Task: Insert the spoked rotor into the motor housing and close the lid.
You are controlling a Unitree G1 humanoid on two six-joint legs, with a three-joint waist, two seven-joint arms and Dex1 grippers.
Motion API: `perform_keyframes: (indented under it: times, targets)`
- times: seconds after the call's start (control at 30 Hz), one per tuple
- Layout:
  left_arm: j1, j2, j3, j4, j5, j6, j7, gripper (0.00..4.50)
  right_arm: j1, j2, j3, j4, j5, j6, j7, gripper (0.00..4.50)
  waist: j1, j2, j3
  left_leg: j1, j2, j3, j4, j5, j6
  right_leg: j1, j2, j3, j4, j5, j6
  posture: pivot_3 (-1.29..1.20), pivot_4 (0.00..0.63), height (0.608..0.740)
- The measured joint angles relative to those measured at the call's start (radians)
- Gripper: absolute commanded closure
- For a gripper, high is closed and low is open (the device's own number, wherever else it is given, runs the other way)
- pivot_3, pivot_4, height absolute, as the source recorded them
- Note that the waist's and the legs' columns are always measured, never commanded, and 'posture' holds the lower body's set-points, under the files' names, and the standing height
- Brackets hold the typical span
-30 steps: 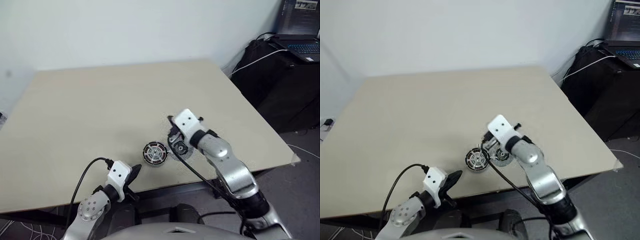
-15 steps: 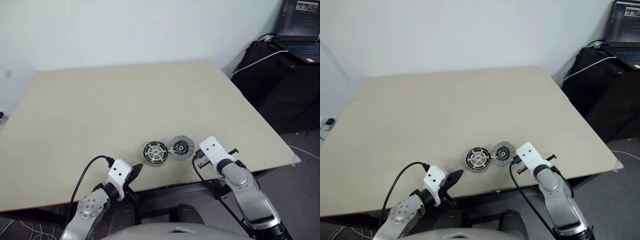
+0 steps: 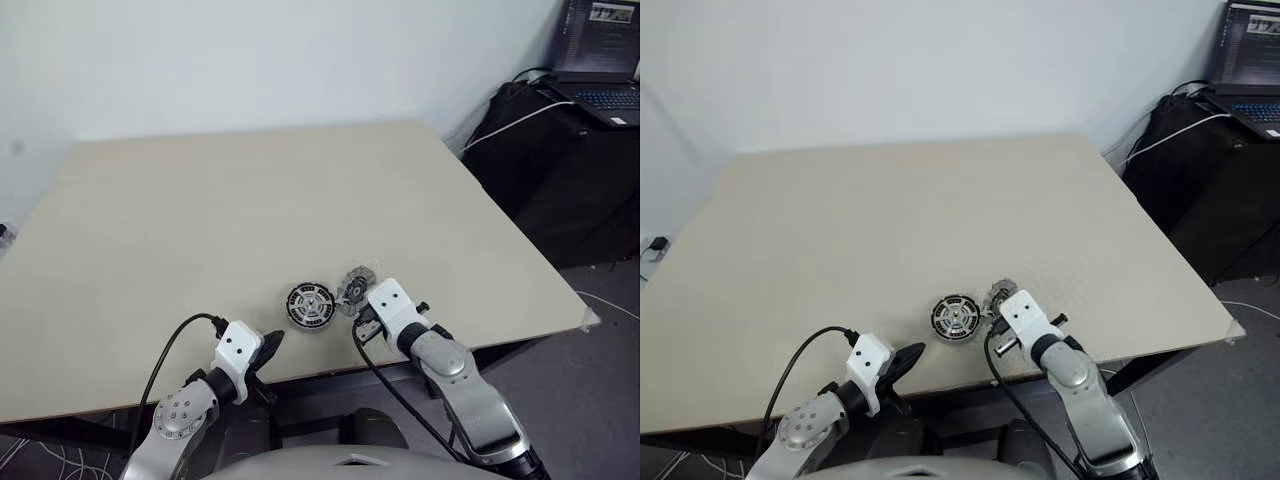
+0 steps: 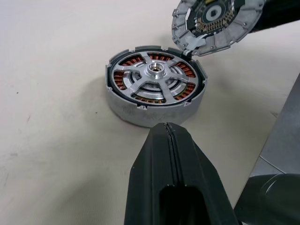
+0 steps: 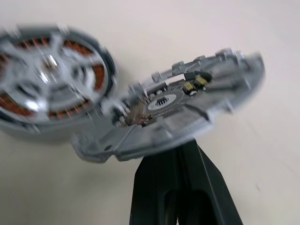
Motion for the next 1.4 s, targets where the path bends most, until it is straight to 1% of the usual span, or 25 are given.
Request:
perform_keyframes:
  times: [0.2,0.43,0.67,0.8,1.07,1.27,1.4]
  targets:
    - [-0.002,0.0,0.008,0.0,0.0,0.003,0.001,4.5,-0.028,0.012,-0.01,-0.024,0.033,-0.015,0.024,4.47,0.001,0.0,0.0,0.0,0.0,0.0,0.001,0.0,0.0,0.0,0.0,0.0,0.001,0.0,0.0,0.0,0.0,0.74]
    - [-0.004,-0.006,0.008,0.0,0.001,0.003,0.007,4.5,-0.06,0.04,0.001,0.0,0.06,-0.039,0.045,4.47,0.0,0.0,0.0,0.0,0.0,0.0,0.001,0.0,0.0,0.0,0.001,0.0,0.002,0.0,0.0,0.0,0.0,0.74]
    - [-0.007,-0.006,0.009,0.0,0.002,0.002,0.022,4.5,-0.134,0.058,0.022,0.111,0.065,-0.079,0.053,4.47,0.0,0.0,0.0,0.001,-0.001,0.0,0.002,0.0,0.0,0.0,0.001,0.0,0.003,0.0,0.0,0.0,0.0,0.74]
    - [-0.005,-0.004,0.012,0.0,0.007,0.003,0.028,4.5,-0.178,0.071,0.062,0.198,0.051,-0.102,0.062,4.47,-0.001,0.0,-0.001,0.001,-0.001,0.001,0.002,0.0,0.0,0.0,0.002,0.0,0.004,0.0,0.0,0.0,0.0,0.74]
    - [0.001,0.0,0.02,-0.001,0.01,0.005,0.04,4.5,-0.267,0.145,0.135,0.344,0.039,-0.155,0.07,4.47,-0.001,-0.001,-0.001,0.001,-0.001,0.001,0.003,0.0,0.0,0.0,0.002,0.0,0.005,0.0,0.0,0.0,0.0,0.74]
    - [0.005,0.0,0.019,-0.001,0.011,0.013,0.044,4.5,-0.314,0.212,0.135,0.489,0.034,-0.206,0.045,4.47,-0.002,-0.002,-0.002,0.001,-0.001,0.002,0.003,0.0,0.0,0.0,0.002,0.0,0.005,0.0,0.0,0.0,0.0,0.74]
    - [0.005,-0.001,0.019,-0.003,0.011,0.013,0.044,4.5,-0.323,0.227,0.119,0.532,0.036,-0.237,0.029,4.47,-0.001,-0.002,-0.006,0.002,-0.001,0.002,0.003,0.0,0.0,0.001,0.002,0.001,0.005,0.0,0.0,0.0,0.0,0.74]
